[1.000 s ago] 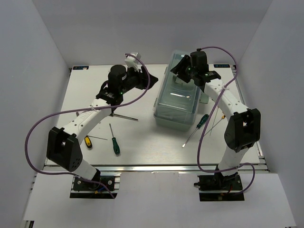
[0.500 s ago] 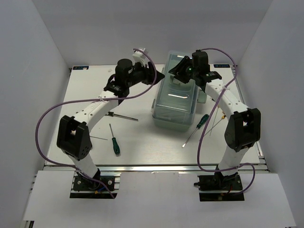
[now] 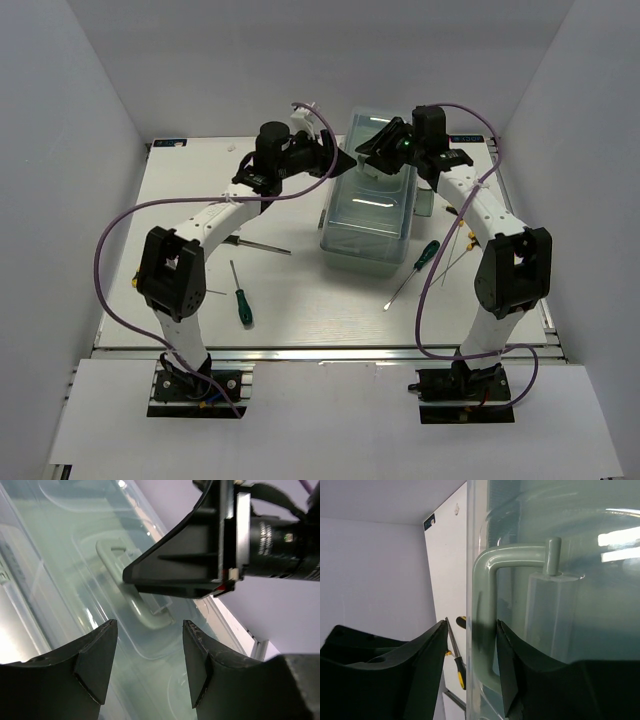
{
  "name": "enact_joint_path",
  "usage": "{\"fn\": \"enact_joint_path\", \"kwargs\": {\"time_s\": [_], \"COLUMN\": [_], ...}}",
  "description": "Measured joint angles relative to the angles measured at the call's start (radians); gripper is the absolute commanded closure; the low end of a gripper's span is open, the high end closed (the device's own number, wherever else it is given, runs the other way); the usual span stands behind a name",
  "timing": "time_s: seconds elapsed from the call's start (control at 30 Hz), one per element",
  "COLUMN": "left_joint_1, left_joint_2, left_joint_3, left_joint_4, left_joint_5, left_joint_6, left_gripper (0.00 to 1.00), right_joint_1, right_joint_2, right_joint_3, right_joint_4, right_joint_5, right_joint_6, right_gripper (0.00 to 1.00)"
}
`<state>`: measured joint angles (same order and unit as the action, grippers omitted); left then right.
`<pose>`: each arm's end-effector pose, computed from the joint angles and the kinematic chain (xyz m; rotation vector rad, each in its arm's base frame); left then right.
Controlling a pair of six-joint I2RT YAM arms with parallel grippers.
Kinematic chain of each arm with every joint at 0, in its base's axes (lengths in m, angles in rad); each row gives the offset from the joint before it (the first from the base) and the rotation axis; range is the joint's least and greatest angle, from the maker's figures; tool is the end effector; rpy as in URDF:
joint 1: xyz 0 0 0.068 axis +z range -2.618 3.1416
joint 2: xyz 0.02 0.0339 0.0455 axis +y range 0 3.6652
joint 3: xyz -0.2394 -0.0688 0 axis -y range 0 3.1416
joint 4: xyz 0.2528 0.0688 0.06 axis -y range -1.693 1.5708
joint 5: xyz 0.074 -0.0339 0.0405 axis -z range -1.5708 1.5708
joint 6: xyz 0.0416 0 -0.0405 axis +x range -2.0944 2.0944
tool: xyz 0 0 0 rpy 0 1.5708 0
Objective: Sort the tools into containers
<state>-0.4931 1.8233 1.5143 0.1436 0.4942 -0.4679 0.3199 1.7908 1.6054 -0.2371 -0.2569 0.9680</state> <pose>0.3853 -0.2294 0.3074 0.4103 1.8087 -1.1157 0.4105 0.1471 0.3127 0.5120 2.0859 1.0523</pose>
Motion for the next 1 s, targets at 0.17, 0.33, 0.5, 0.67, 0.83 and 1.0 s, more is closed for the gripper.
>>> {"fn": "enact_joint_path", "kwargs": {"time_s": [0.17, 0.33, 0.5, 0.67, 0.83, 1.0], "left_joint_1": [-0.003, -0.023, -0.045, -0.053, -0.067, -0.075], "left_joint_2": [0.040, 0.084, 0.113, 0.143, 0.179, 0.232], "left_joint_3": [0.020, 0.066, 0.103, 0.135, 0.197, 0.275], "left_joint_4": [0.009, 0.010, -0.019, -0.066, -0.105, -0.146], "left_joint_5": [0.031, 0.043, 0.030, 0.006, -0.020, -0.041], "left_joint_6": [-0.045, -0.068, -0.064, -0.053, -0.037, -0.033], "left_gripper": [0.35, 0.35, 0.35, 0.36, 0.44, 0.57], "right_joint_1": [-0.009, -0.013, -0.017, -0.019, -0.024, -0.033], "right_joint_2": [0.000, 0.000, 0.000, 0.000, -0.003, -0.023], "right_joint_3": [0.000, 0.000, 0.000, 0.000, -0.009, -0.035], "right_joint_4": [0.002, 0.003, 0.004, 0.005, 0.014, 0.040], "right_joint_5": [-0.020, -0.031, -0.040, -0.048, -0.061, -0.085], "right_joint_6": [0.020, 0.028, 0.035, 0.047, 0.054, 0.054], "right_gripper": [0.52, 0.52, 0.52, 0.53, 0.50, 0.37]}}
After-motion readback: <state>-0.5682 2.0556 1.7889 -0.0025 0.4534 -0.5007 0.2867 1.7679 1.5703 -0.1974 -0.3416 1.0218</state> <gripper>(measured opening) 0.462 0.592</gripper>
